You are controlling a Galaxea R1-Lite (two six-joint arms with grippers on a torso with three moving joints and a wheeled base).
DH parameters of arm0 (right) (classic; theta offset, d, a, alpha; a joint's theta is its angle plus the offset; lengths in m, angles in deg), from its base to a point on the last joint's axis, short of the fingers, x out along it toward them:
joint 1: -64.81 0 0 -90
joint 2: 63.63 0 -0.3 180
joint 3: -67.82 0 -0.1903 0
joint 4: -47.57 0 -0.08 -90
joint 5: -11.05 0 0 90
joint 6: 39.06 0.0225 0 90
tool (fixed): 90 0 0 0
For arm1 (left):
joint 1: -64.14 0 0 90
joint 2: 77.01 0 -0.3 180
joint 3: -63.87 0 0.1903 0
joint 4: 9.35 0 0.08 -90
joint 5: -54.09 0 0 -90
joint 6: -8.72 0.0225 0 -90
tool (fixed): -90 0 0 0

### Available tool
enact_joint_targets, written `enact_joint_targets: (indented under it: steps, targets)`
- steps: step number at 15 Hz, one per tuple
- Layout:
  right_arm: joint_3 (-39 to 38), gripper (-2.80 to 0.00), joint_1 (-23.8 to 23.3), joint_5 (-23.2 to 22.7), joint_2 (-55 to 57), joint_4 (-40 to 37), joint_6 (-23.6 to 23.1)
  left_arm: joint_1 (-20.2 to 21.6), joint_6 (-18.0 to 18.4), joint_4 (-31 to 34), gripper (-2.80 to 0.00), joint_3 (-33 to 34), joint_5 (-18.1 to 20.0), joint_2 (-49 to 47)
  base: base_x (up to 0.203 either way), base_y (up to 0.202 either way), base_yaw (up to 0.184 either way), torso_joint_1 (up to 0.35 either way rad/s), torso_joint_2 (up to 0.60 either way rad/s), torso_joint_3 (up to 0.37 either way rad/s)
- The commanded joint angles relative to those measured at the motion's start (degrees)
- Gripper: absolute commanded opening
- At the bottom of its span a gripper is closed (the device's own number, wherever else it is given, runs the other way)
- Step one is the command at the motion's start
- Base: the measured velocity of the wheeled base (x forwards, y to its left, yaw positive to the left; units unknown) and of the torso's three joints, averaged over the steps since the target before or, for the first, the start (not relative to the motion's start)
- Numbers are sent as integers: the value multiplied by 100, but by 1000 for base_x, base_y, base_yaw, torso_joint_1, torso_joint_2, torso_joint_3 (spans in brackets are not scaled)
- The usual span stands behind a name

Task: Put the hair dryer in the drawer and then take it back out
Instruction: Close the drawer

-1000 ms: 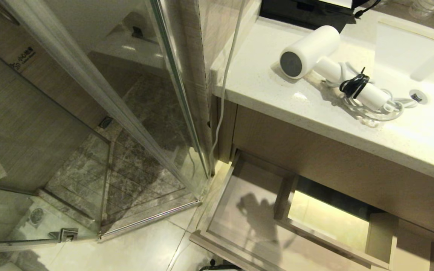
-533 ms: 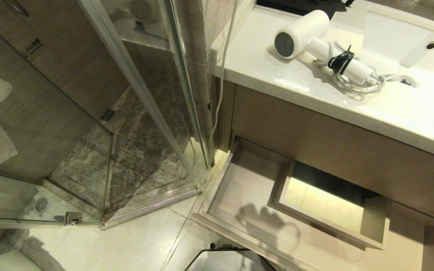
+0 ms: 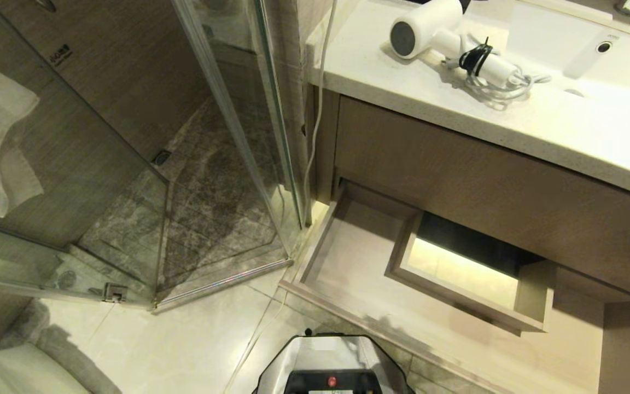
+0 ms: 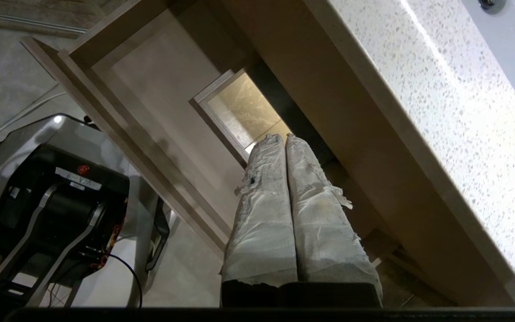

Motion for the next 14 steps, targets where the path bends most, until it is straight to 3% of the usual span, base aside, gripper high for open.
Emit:
enact_joint_targets:
  steps: [1, 14]
  targets:
    - [-14, -280, 4, -8, 8, -3, -20, -1, 0, -4, -280, 1, 0, -9, 0, 0, 0, -105, -109, -193]
    - [-609, -280, 4, -8, -255, 9, -7, -1, 0, -4, -280, 1, 0, -5, 0, 0, 0, -8, -7, -18]
